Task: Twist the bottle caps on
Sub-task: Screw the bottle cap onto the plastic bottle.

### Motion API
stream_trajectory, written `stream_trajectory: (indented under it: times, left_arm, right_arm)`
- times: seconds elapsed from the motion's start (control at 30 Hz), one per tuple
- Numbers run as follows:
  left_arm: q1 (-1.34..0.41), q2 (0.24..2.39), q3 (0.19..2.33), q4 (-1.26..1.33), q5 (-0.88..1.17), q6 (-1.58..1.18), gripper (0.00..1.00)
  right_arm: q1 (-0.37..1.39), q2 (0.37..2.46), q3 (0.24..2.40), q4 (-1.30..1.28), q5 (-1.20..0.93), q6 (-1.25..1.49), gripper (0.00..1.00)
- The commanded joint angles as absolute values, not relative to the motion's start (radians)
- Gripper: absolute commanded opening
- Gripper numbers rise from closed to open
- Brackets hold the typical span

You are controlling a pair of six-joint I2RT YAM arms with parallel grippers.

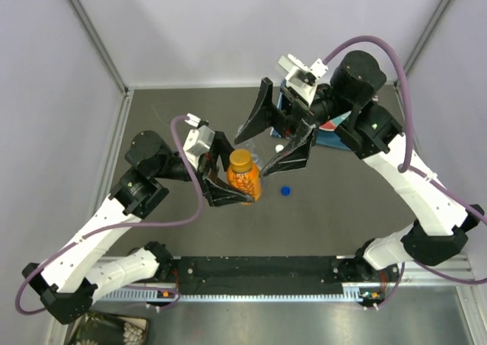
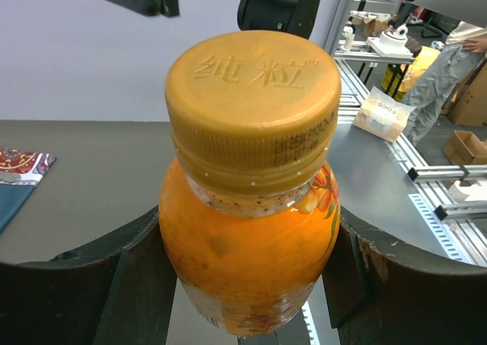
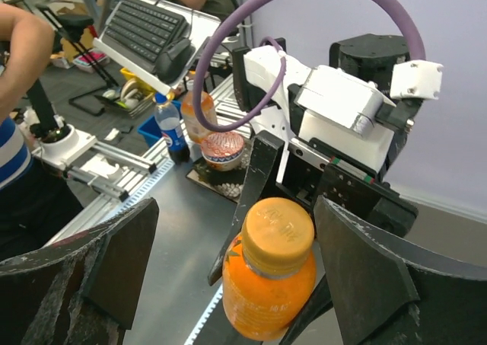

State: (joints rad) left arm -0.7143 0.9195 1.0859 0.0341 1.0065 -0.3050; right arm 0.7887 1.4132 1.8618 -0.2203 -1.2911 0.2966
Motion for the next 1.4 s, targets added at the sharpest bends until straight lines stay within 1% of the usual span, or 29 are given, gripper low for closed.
stream_trajectory:
  times: [0.0, 0.2, 0.3, 0.33, 0.6, 0.77, 0.87, 0.9, 1.0, 1.07, 1.2, 1.27, 1.37]
  left_arm:
    - [-0.721, 0.928, 1.114, 0.106, 1.057, -0.322, 0.00]
    - [-0.723, 0.939, 1.123, 0.107, 1.066, -0.318, 0.00]
    - [-0.724, 0.943, 1.131, 0.107, 1.066, -0.310, 0.00]
    - [-0.726, 0.945, 1.132, 0.106, 1.063, -0.310, 0.00]
    - [-0.723, 0.942, 1.140, 0.098, 1.028, -0.284, 0.00]
    - [-0.723, 0.939, 1.140, 0.089, 1.000, -0.275, 0.00]
    - [-0.723, 0.939, 1.140, 0.087, 0.988, -0.272, 0.00]
    - [-0.723, 0.940, 1.140, 0.087, 0.986, -0.272, 0.00]
    - [-0.723, 0.937, 1.140, 0.081, 0.974, -0.268, 0.00]
    - [-0.724, 0.936, 1.140, 0.072, 0.968, -0.262, 0.00]
    - [-0.721, 0.933, 1.141, 0.051, 0.922, -0.238, 0.00]
    - [-0.723, 0.931, 1.147, 0.025, 0.861, -0.204, 0.00]
    - [-0.721, 0.924, 1.150, 0.005, 0.744, -0.155, 0.00]
  right_arm:
    - [0.781, 1.427, 1.830, -0.014, -1.367, 0.417, 0.84]
    - [0.782, 1.474, 1.825, 0.071, -1.376, 0.498, 0.77]
    - [0.782, 1.488, 1.819, 0.090, -1.376, 0.512, 0.77]
    - [0.782, 1.493, 1.812, 0.097, -1.377, 0.526, 0.75]
    - [0.784, 1.470, 1.761, 0.124, -1.376, 0.546, 0.69]
    - [0.784, 1.457, 1.746, 0.124, -1.371, 0.549, 0.62]
    - [0.784, 1.453, 1.740, 0.126, -1.368, 0.548, 0.54]
    - [0.784, 1.450, 1.736, 0.129, -1.365, 0.548, 0.50]
    - [0.782, 1.445, 1.727, 0.137, -1.361, 0.551, 0.43]
    - [0.784, 1.440, 1.715, 0.143, -1.355, 0.548, 0.40]
    - [0.784, 1.431, 1.698, 0.121, -1.339, 0.532, 0.38]
    - [0.782, 1.427, 1.687, 0.100, -1.324, 0.516, 0.37]
    - [0.779, 1.428, 1.687, -0.038, -1.257, 0.437, 0.34]
